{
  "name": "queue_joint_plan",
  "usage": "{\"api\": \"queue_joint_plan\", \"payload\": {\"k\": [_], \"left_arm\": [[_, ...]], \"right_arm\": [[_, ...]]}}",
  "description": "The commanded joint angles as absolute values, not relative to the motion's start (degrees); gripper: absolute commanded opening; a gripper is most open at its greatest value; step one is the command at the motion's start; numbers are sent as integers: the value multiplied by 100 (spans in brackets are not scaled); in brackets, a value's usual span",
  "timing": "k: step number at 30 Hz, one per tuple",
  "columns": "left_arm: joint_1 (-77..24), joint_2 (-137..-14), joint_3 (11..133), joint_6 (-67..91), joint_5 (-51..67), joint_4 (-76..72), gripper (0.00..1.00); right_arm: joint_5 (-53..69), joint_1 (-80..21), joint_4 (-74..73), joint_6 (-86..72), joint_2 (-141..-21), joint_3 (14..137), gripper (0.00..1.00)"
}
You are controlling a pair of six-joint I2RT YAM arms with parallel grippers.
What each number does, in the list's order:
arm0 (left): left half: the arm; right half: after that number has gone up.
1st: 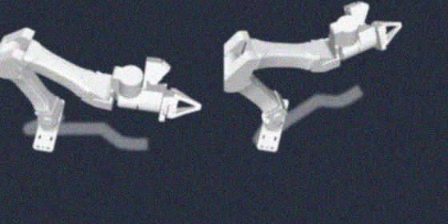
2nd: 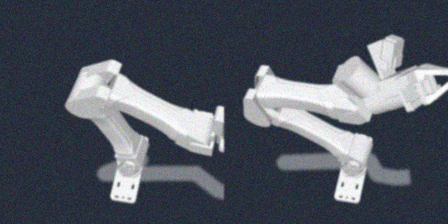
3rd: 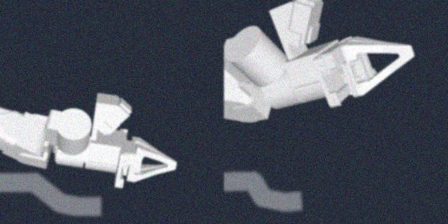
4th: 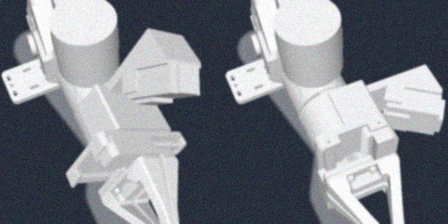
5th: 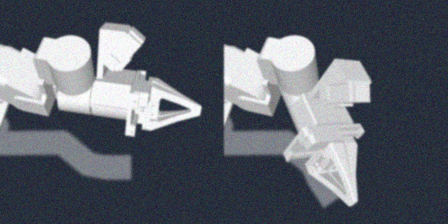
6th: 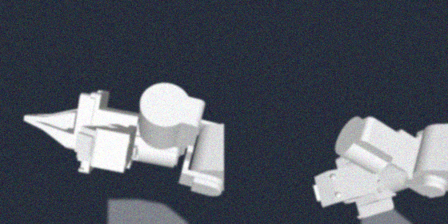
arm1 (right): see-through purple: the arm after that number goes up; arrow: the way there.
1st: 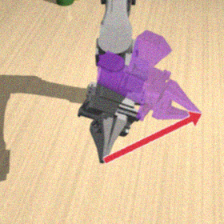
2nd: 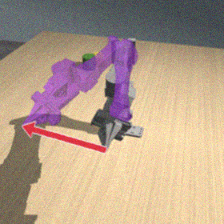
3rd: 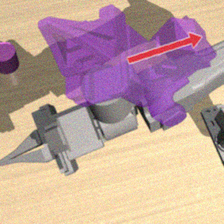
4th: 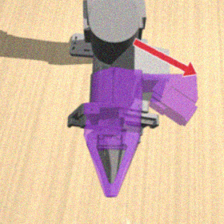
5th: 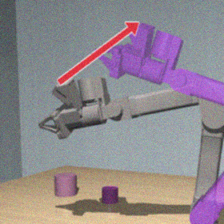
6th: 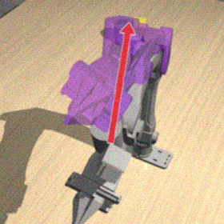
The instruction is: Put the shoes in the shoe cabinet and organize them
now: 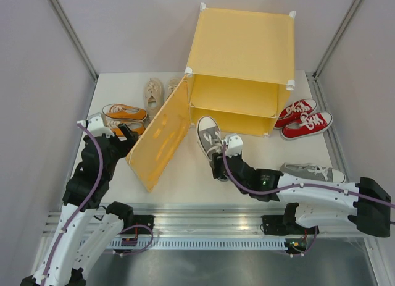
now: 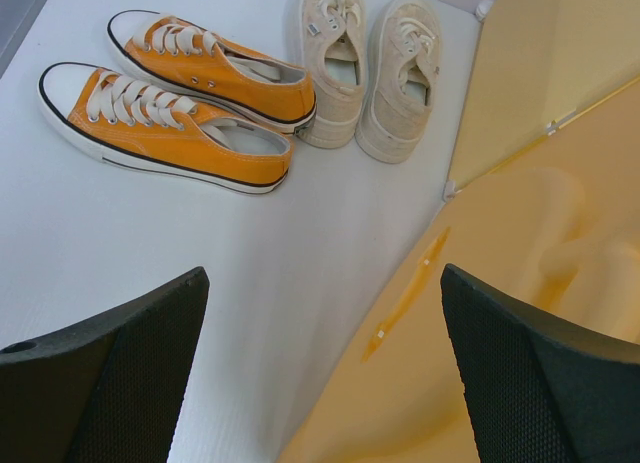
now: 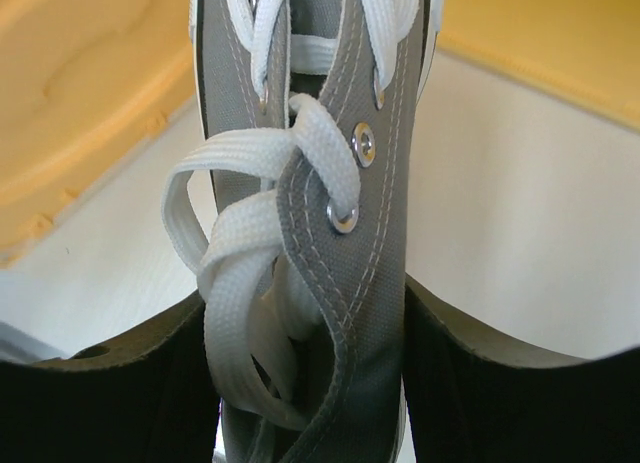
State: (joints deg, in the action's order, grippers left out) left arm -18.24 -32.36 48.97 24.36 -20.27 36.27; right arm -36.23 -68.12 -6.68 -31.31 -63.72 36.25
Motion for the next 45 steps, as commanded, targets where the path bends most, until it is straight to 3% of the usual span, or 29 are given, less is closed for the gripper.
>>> {"api": "queue_joint_plan", "payload": {"k": [1,11,20,32,45], "left_arm": [[-1846,-3226,4887,2259,-1881,3401,99],[-1872,-3270,4878,2268,-1820,3393,99],[-1907,-3270,4878,2268,-1767,3384,99],[-2004,-3252,4878,2268,-1723,3375,99],[-2030,-3173,4869,2259,-1705,3366,99]], "right_arm": [[-4351,-6496,-158,-2927,-6546,4595,1],[-3990,-5099,491,-2672,-8041,6194,1],[-4156,-4659,1124,-2540,-9078,7136,1],[-4342,-4474,2398,-2163,-9791,7339,1],[-4491,-4342,2672,-1978,-10292,7752,1]]}}
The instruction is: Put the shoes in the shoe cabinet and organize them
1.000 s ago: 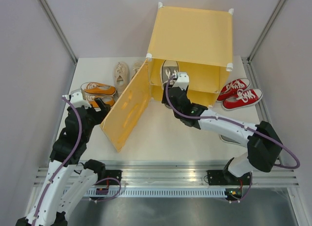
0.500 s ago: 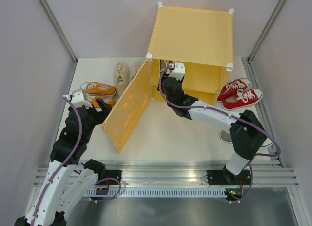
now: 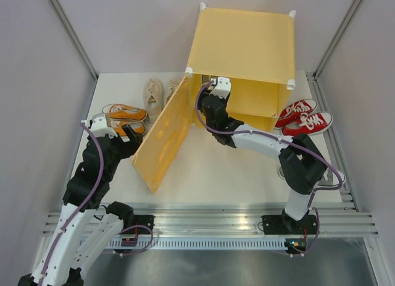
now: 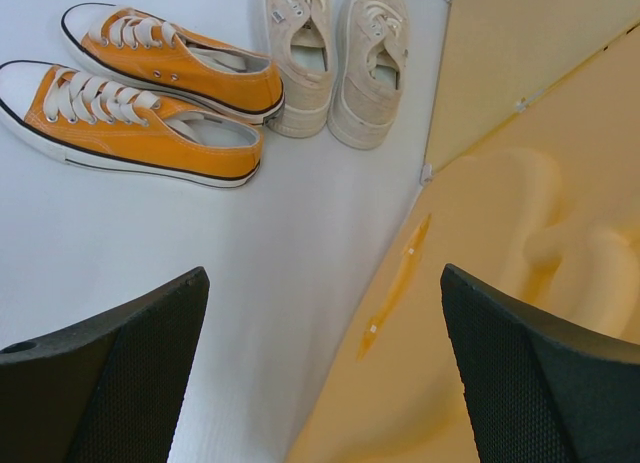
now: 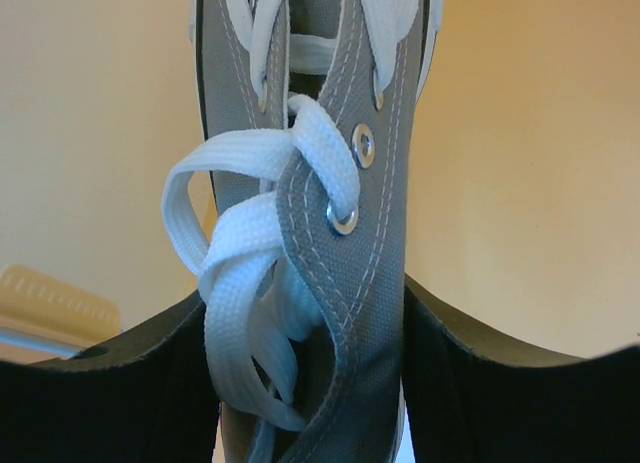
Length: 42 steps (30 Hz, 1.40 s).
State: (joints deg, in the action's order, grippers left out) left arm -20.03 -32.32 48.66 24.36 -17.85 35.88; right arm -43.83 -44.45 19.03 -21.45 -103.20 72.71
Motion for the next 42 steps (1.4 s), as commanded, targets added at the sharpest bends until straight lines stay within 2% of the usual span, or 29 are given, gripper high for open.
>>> {"api": "queue_joint_plan", "payload": {"k": [1,3,4,6,7,9,10,13,17,31,42], "left_arm": [[-2039,-3173,4869,2259,-1696,3366,99],[-2048,-3173,4869,2259,-1688,3366,99],[-2039,-3173,4869,2259,-1679,3358,99],[-2048,-3164,4869,2259,-1679,3357,99],[-2048,-3164,4869,2259,-1687,3366,99],[-2048,-3164,4869,2259,-1670,3358,99],[-2048,-3155,4869,2259,-1679,3366,99],[-2057,-3155,4869,2259,-1670,3358,99],[-2057,-3164,4869,2250,-1687,3357,99],[-2057,-3138,4860,2241,-1740,3357,99],[-2065,-3050,4931,2083,-1521,3340,99]], "right_arm": [[-4491,-4333,2689,-1969,-10301,7769,1],[-4491,-4324,2698,-1960,-10327,7796,4],[-4491,-4324,2698,-1951,-10336,7787,18],[-4500,-4324,2707,-1960,-10327,7752,34],[-4509,-4324,2698,-1951,-10318,7726,48],[-4518,-4324,2707,-1960,-10301,7682,58],[-4518,-4324,2698,-1951,-10292,7647,66],[-4518,-4324,2602,-1969,-10257,7620,79],[-4421,-4324,2549,-1995,-10161,7576,89],[-3780,-4333,2417,-2083,-9607,7032,88],[-3850,-4561,2294,-2224,-8939,6267,86]]}}
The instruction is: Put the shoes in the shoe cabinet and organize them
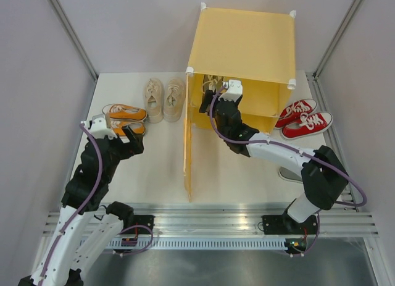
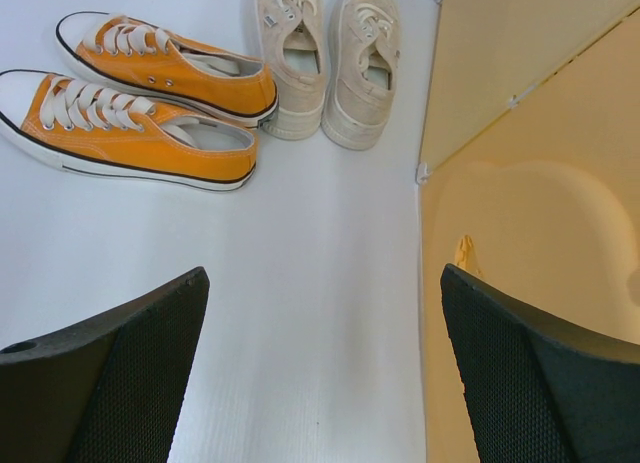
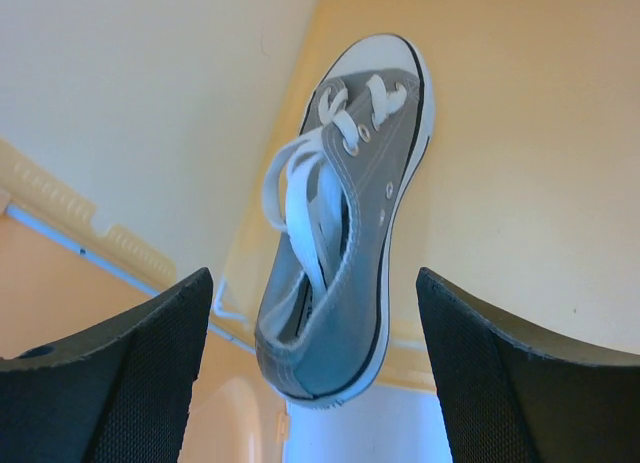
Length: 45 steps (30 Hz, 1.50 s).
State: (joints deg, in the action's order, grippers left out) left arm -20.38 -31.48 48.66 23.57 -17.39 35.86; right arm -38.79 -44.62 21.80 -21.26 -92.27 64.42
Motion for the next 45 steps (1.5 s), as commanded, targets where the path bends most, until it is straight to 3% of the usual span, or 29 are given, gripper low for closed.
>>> {"api": "queue_joint_plan", "payload": {"k": [1,8,18,27,37,45], "left_arm": [[-2065,-3024,4939,2074,-1477,3322,99],[-2065,-3006,5123,1978,-739,3208,99],[-2065,-2997,5756,2083,886,3463,98],[-2074,-3024,6214,1925,1888,3656,97],[-2065,-3015,6073,1574,1793,3955,97],[-2074,-3023,6643,1485,1661,4069,97]], "right_arm": [[-3867,-4596,2277,-2232,-8895,6162,86],[-4200,-5036,2233,-1961,-8306,5801,98],[-4403,-5730,1837,-1890,-7620,5406,97],[-4114,-6521,1863,-1934,-8041,5642,96],[-3850,-6574,1898,-1978,-8718,6179,96],[-3744,-6565,1775,-1995,-9008,6460,96]]}}
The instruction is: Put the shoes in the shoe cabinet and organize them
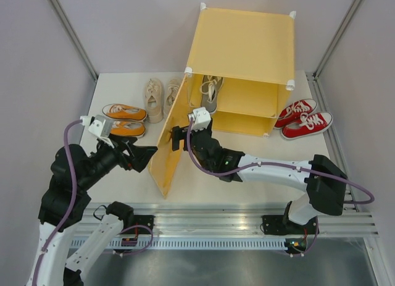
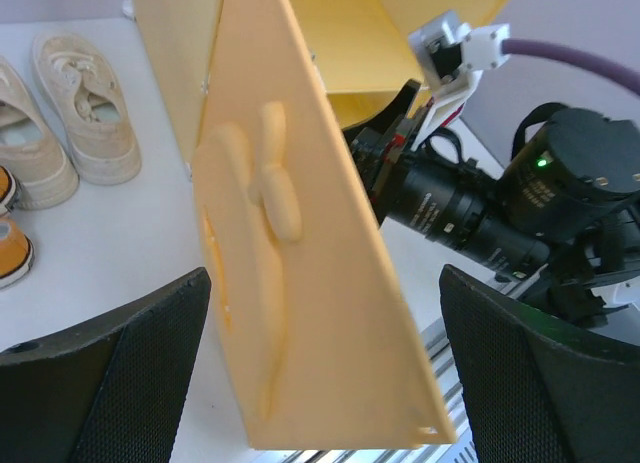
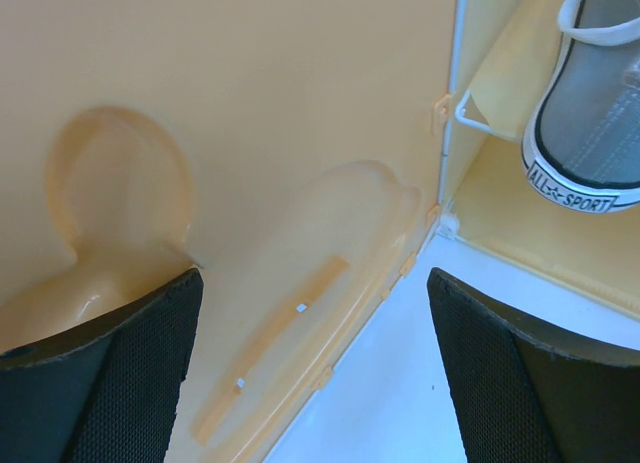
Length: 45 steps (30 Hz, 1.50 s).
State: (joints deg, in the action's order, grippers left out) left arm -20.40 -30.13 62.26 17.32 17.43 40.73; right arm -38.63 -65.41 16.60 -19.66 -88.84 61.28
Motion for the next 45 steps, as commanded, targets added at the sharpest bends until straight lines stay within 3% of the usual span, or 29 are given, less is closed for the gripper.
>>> {"api": "queue_joint_plan", "payload": {"k": [1,9,12,20,36,45], "left_arm": [[-2066,-3076,6740,1485,1679,4069,97],[-2065,-3717,7392,1178,1592,4456,95],[-2065,-3806,7260,1108,1521,4553,87],[-2065,-4007,7286,1151,1714,4553,79],[-2399,-5308,8279,1072,1389,4772,78],[-3347,-5975,8876,976,30,5264,77]], "right_arm": [[-3718,-6574,1775,-2013,-9035,6469,96],[-3735,-6565,1670,-2144,-9000,6513,96],[-3867,-6566,1556,-2162,-8851,6504,96],[-3929,-6566,1459,-2074,-8718,6556,82],[-4070,-6530,1362,-2171,-8833,6522,79],[-3990,-6363,1336,-2303,-8816,6434,73]]}}
